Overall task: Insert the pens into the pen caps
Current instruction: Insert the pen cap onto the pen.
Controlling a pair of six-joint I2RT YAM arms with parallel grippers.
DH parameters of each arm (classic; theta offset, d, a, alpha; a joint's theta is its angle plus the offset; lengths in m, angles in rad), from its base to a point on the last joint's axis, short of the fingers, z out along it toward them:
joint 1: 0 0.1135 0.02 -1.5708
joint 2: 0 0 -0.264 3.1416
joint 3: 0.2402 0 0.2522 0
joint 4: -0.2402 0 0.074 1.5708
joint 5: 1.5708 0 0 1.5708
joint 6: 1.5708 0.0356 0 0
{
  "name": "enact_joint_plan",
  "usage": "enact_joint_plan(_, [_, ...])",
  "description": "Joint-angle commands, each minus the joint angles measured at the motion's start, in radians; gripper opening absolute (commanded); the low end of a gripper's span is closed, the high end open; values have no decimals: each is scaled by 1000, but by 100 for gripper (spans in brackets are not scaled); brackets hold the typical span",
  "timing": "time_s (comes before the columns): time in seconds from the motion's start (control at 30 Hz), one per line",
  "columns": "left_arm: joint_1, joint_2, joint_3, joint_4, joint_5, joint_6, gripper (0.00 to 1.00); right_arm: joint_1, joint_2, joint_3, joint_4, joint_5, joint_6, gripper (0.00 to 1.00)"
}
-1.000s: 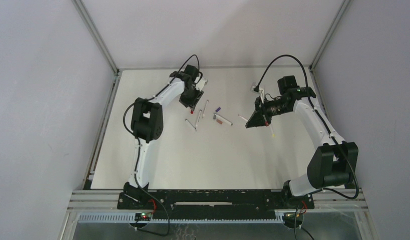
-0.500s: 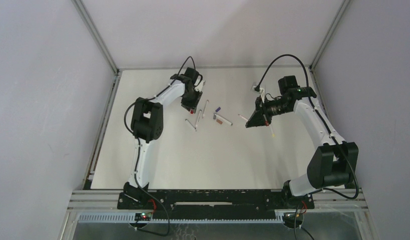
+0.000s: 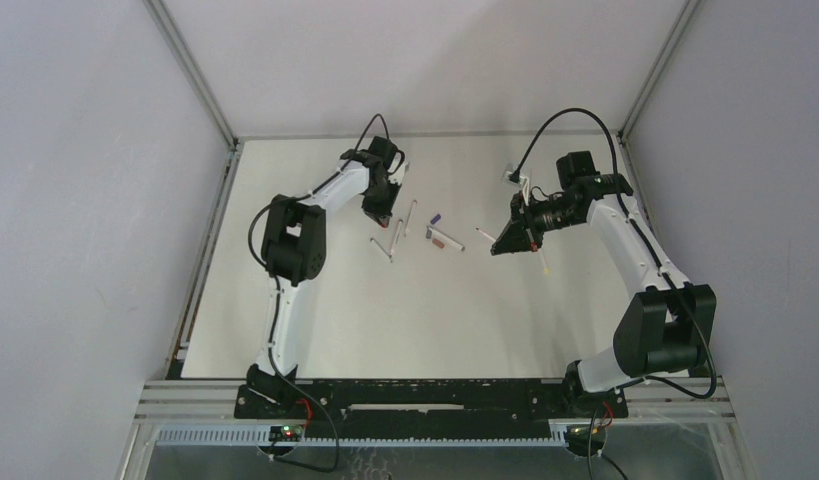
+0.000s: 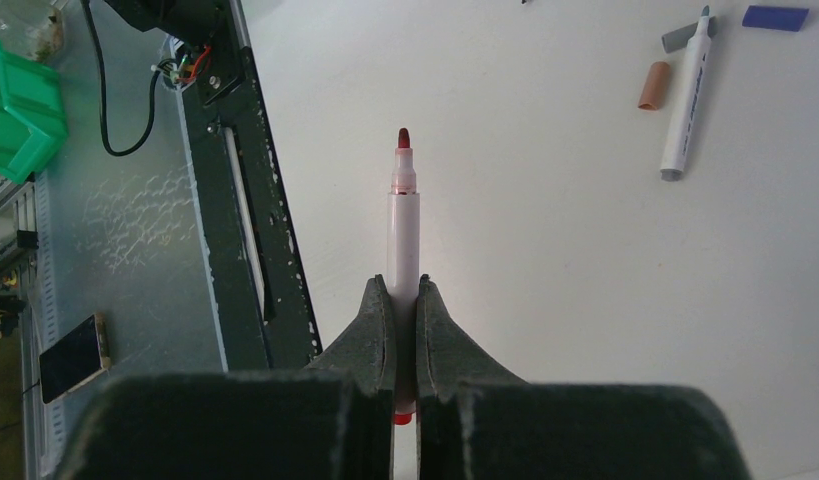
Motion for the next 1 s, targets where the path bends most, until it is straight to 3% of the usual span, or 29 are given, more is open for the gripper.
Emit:
enact_joint_plan(0.0, [3,-30,-37,28,12,23,3,-8,-33,35,-7,-31,-11,0])
enact_joint_plan(0.23, [3,-188,-79,61,88,102,0,-4,-33,113,-97,30,-138,0])
enact_joint_plan(0.57, [-15,-530,-337,135,566,139,0,36,-76,315,-223,209,-609,0])
enact_joint_plan(0.73, [-37,-663,-437,131,758,137,0,132,-117,317,-250,384,-877,0])
enact_joint_plan(0.97, [-82,-727,-479,68,1015,129,0,235,-163,256,-197,448,-1038,0])
